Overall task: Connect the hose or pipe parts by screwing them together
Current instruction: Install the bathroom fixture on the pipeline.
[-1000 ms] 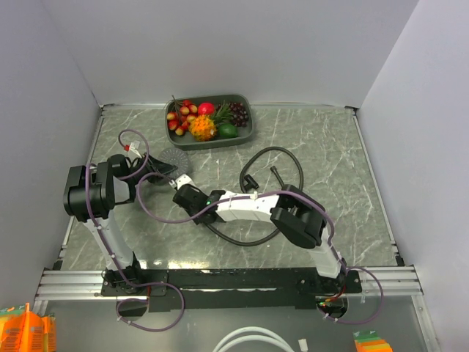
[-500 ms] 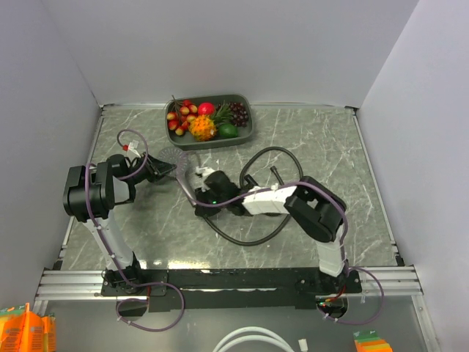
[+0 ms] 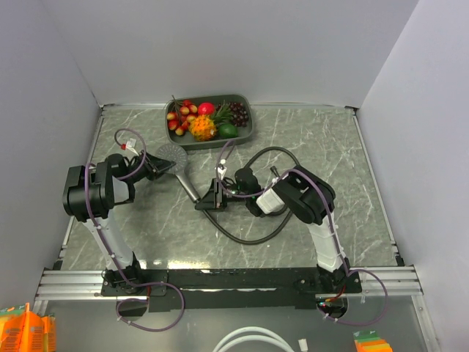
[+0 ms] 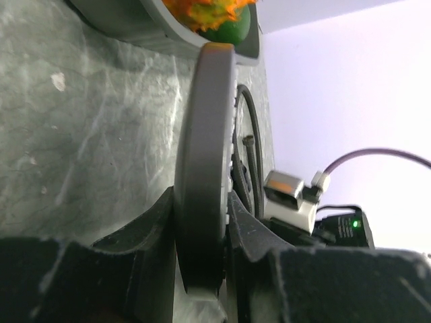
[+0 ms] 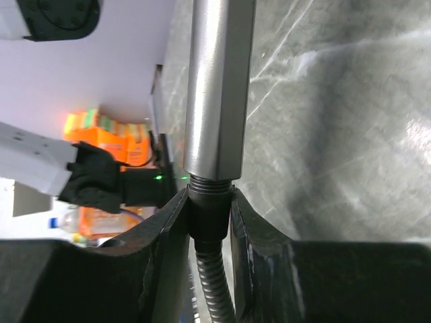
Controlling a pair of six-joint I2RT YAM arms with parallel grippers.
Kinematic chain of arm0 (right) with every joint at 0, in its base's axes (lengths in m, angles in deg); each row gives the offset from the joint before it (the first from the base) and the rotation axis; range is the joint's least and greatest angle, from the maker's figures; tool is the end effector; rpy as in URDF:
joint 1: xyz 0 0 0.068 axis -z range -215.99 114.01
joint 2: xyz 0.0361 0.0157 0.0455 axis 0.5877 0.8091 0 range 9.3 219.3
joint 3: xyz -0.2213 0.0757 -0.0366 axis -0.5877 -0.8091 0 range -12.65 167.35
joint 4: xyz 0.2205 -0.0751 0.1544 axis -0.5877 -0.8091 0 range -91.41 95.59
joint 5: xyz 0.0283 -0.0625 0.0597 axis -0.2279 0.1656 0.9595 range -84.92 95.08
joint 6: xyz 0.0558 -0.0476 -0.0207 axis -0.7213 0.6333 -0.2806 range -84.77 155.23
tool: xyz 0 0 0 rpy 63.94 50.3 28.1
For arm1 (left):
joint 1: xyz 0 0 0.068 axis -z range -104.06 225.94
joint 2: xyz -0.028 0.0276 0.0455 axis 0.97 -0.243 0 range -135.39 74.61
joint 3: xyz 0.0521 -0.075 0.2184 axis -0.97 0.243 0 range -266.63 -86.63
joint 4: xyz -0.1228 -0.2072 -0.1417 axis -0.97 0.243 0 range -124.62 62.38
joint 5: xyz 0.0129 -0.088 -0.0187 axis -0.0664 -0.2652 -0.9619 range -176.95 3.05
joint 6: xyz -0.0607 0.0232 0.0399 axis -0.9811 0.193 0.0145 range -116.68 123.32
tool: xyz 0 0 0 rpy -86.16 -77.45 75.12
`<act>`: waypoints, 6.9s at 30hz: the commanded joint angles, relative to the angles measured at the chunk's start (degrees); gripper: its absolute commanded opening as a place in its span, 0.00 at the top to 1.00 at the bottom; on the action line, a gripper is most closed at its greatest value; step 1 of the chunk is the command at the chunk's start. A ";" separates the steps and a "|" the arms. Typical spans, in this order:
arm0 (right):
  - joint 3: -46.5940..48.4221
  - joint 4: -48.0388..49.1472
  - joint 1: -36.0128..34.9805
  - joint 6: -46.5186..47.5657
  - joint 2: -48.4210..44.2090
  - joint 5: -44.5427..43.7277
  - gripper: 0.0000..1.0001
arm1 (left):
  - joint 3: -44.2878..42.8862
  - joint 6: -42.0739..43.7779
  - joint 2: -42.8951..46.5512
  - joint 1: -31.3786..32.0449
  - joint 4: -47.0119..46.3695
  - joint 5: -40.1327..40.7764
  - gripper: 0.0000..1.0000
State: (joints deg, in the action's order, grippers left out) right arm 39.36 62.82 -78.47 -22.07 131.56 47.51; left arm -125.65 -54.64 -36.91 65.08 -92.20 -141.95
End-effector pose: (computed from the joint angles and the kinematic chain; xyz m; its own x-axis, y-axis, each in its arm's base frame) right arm 0.2694 0.3058 0.0494 -0.9172 0.0023 -0.3985 -0.3914 0.1823 0.9020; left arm 0.3507 0.0133 0.0617 -0.7016 -0.6296 -0.3337 0.1406 0.3368 -0.9310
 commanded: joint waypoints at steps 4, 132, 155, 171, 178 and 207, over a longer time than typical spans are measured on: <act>3.61 -21.38 0.73 11.56 -11.48 -7.43 0.10 | 0.44 2.67 0.61 0.48 -3.41 -4.50 0.99; 36.94 -77.01 -21.33 39.11 -2.11 -53.77 0.46 | 0.62 5.04 1.92 0.48 -1.39 -3.71 0.99; 11.20 -24.49 -5.60 17.18 -11.08 -2.12 0.78 | 1.14 2.76 1.22 0.66 -5.96 -5.47 0.99; 4.77 4.44 1.17 -5.41 -2.35 7.58 0.31 | 1.32 2.14 1.40 0.22 -6.05 -5.64 0.99; 21.08 -64.04 -2.24 39.87 -13.18 -17.70 0.08 | 1.41 1.62 1.40 0.13 -6.67 -5.55 0.99; 32.45 -73.32 -22.47 42.27 -5.55 -60.81 0.41 | 2.02 1.97 2.28 -0.05 -6.32 -5.03 0.99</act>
State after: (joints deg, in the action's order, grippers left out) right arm 69.11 -14.18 -101.01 22.17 123.93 -10.65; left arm -123.84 -52.89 -36.84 65.04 -94.76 -145.47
